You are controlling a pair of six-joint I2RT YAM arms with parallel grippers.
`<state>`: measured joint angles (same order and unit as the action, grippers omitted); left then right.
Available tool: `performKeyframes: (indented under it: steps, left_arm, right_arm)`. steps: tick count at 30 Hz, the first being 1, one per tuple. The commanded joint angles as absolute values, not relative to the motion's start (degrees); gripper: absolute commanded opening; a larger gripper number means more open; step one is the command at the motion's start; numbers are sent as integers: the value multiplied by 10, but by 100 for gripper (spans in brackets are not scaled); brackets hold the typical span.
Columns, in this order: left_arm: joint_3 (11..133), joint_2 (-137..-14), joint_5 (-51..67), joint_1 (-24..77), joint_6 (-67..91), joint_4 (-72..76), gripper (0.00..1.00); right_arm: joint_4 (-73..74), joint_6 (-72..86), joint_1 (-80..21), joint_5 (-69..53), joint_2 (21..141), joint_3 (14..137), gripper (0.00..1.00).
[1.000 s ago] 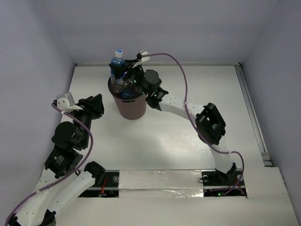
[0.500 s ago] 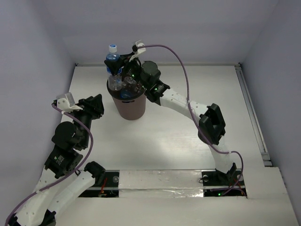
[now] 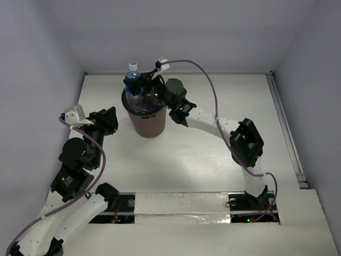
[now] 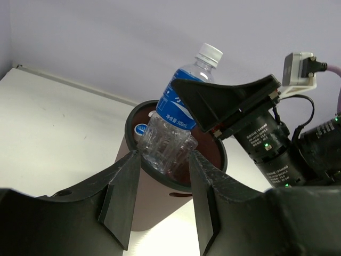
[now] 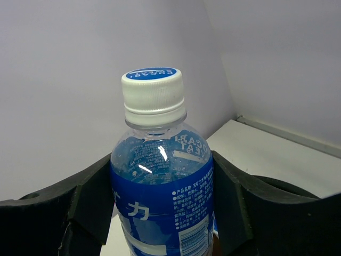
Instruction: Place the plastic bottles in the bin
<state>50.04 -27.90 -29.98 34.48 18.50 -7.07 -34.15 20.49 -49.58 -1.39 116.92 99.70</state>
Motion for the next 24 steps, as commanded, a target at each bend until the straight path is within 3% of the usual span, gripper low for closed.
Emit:
performKeyframes:
  steps: [1, 7, 24]
  left_arm:
    - [495, -279, -289, 343, 181, -49, 38]
    - [497, -286, -287, 343, 183, -49, 38]
    - [504, -294, -277, 343, 183, -47, 39]
  right_arm:
    - [-380, 220, -499, -22, 1159, 960, 59]
    - [-385, 231, -499, -21, 1159, 951, 73]
    - [-385, 233, -499, 41, 1103, 914, 99]
